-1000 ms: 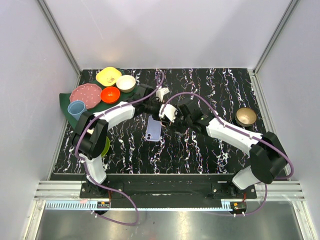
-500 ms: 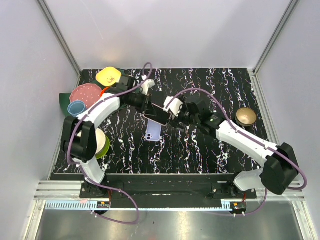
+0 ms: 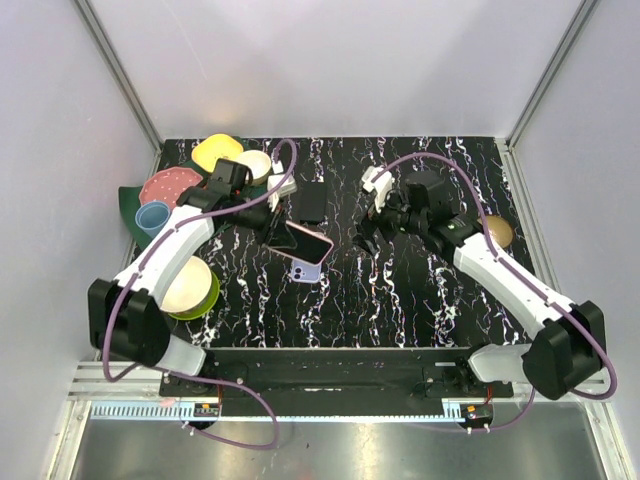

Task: Take the phone out of the phone case
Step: Pick up the phone at the center of the board.

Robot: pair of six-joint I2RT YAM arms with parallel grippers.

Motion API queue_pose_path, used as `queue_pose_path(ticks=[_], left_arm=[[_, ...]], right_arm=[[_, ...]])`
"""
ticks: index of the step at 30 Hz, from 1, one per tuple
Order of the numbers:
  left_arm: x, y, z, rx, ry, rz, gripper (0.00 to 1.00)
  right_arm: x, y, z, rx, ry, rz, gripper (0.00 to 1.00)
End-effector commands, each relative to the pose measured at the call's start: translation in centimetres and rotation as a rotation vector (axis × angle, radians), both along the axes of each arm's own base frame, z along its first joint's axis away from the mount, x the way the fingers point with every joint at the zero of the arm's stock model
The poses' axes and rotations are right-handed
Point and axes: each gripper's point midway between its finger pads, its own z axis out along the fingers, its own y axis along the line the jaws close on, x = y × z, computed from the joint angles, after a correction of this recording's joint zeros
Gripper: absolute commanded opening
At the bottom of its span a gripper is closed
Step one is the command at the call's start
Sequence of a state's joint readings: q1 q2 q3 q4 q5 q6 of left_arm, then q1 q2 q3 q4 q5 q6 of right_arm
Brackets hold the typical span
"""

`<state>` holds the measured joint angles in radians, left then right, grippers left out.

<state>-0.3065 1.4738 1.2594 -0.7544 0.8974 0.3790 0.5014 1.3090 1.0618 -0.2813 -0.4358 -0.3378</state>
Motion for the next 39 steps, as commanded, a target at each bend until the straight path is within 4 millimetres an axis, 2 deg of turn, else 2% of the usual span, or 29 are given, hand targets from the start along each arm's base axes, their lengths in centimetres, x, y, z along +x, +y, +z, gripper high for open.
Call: queue_pose_path(ticks=[1, 6, 12, 20, 24, 27, 31, 33, 35, 38, 39], left_arm=[[-4.3, 0.4, 3.1, -0.071, -0.161, -0.2, 0.0], [-6.5, 1.8, 2.2, -0.005, -0.114, -0.218, 0.0], [-7.5, 1.4, 2.4, -0.041, -0.049, -0.228, 0.0], [-7.1, 0.0, 3.5, -0.155, 0.062, -0.237, 0.0], [-5.7, -0.6, 3.3, -0.184, -0.007, -0.208, 0.0], [-4.6, -1.0, 4.2, -0.226, -0.073, -0.165, 0.0], [-4.7, -1.7, 6.3, -0.305, -0.095, -0.151, 0.0], [-5.2, -1.7, 7.1, -0.339, -0.116, -0.167, 0.0], [-6.0, -1.7, 7.2, -0.356, -0.102, -0.178, 0.0], [-6.9, -1.5, 7.5, -0.374, -0.113, -0.184, 0.0], [-7.0, -1.5, 8.3, -0.392, -0.164, -0.193, 0.0]], right_arm=[[-2.1, 0.7, 3.7, 0.114, -0.013, 0.079, 1.0], [-1.6, -0.3, 3.6, 0.105, -0.03, 0.052, 1.0], [-1.2, -0.3, 3.2, 0.109, -0.016, 0.047, 1.0], [-0.3, -1.3, 4.6, 0.151, -0.036, -0.013, 1.0], [0.3, -1.9, 6.1, 0.203, -0.057, -0.042, 1.0], [0.3, -1.9, 7.8, 0.258, -0.069, -0.032, 1.0], [-0.9, -1.5, 10.9, 0.359, -0.077, 0.022, 1.0], [-2.0, -1.0, 11.6, 0.399, -0.052, 0.07, 1.0], [-2.7, -0.7, 12.0, 0.424, -0.035, 0.099, 0.99], [-4.0, -0.1, 11.6, 0.463, 0.023, 0.159, 0.99], [-4.6, 0.2, 11.0, 0.48, 0.046, 0.197, 0.98]])
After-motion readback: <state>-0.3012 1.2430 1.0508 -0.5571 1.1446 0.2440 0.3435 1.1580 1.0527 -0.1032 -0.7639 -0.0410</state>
